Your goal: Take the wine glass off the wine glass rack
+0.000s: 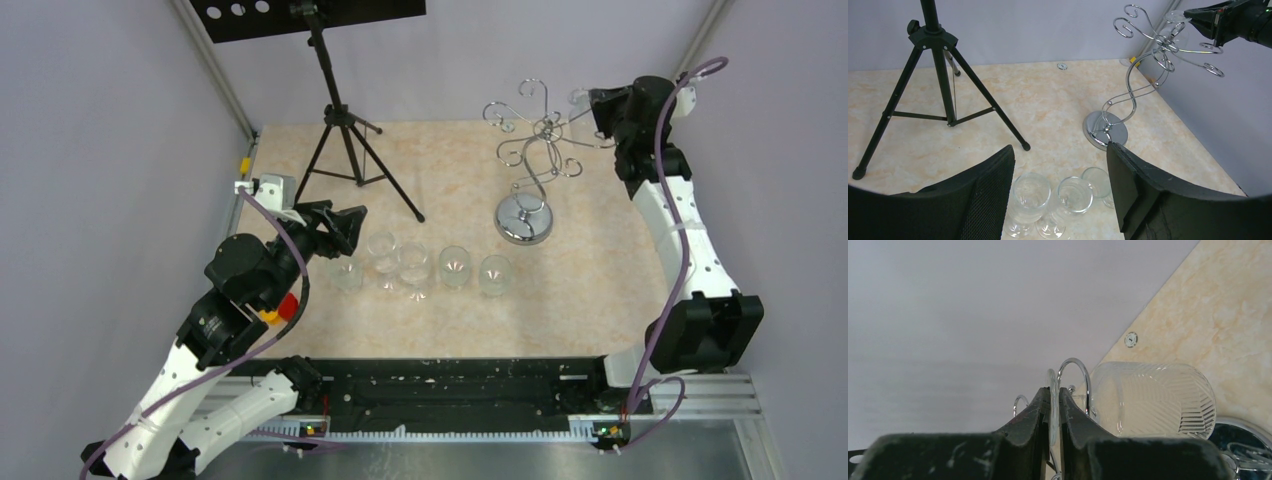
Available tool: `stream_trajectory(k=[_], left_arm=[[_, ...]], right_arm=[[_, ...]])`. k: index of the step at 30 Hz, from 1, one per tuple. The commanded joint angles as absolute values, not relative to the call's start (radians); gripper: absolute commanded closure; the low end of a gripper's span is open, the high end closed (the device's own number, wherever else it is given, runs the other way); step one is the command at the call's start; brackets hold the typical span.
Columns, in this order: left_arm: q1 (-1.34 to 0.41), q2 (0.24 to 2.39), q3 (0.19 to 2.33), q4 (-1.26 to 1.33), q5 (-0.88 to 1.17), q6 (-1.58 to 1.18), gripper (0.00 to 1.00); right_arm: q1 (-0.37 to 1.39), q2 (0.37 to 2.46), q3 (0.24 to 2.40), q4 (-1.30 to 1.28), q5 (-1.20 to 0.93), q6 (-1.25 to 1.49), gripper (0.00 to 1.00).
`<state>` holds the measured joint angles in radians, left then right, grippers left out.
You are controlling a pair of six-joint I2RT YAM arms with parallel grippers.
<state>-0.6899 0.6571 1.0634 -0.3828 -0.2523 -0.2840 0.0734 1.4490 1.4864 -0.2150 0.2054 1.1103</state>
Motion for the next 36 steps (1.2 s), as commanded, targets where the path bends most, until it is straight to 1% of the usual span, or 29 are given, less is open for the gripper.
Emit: stream_trajectory(k=[1,8,13,22,36], left_arm=[[-0.689,0.66,1.059,-0.356,-0.253,-0.275,0.29],[-0.689,0.65,1.061,-0.362,-0.256,-0.278,0.29],[-0.689,0.644,1.058,-0.363,-0.256,-0.278,0.29],[-0.69,0.643,1.058,-0.364,-0.256,-0.279,0.29],[-0.689,0.644,1.063,-0.368,-0.267,-0.269,0.29]], right_arm=[[0.068,1.454,1.611,-0.213,0.151,1.069,1.0],[0.068,1.503,1.678,-0.255,0.07,1.123,1.0],[0.067,1.526,1.686,-0.265,0.039,1.152,1.0],[0.068,1.544,1.619,-0.091,0.012,1.208,1.0],[0.067,1.628,1.66,-0.01,0.027,1.243,1.0]])
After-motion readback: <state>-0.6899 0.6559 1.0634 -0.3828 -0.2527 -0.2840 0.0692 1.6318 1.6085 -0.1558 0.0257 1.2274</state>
